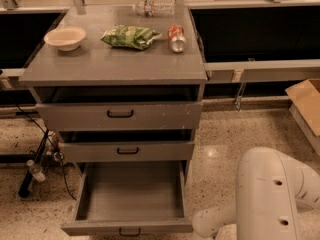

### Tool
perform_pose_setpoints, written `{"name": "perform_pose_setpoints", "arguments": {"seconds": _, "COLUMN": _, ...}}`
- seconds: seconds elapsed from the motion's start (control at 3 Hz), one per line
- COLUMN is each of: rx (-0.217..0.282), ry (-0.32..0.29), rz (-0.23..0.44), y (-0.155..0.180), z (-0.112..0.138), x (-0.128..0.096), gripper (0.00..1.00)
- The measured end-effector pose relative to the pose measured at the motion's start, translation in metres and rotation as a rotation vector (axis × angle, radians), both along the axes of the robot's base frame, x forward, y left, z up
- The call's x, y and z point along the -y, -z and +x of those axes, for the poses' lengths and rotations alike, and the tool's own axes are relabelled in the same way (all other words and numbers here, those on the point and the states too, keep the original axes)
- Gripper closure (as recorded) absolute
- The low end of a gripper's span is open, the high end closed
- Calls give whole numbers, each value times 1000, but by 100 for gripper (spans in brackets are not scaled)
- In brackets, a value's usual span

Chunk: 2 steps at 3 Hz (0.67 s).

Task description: Close bottom drawer

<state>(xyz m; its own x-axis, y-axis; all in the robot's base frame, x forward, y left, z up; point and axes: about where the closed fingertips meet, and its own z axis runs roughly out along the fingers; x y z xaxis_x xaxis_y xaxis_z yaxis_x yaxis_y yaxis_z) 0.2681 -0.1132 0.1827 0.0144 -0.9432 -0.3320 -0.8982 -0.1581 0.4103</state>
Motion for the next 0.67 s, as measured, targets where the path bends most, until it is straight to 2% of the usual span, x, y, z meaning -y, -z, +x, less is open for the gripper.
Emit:
{"name": "perform_pose_setpoints", "arguments": {"seconds": 0.33, "rx": -31, "ry": -16, "rz": 20, "y": 58, "z": 22, "x": -20, "gripper": 100}}
{"name": "perform_pose_setpoints", "arguments": {"seconds": 0.67, "rx": -25, "ry": -11, "rz": 28, "y": 58, "z": 24, "x": -21, "gripper": 100}}
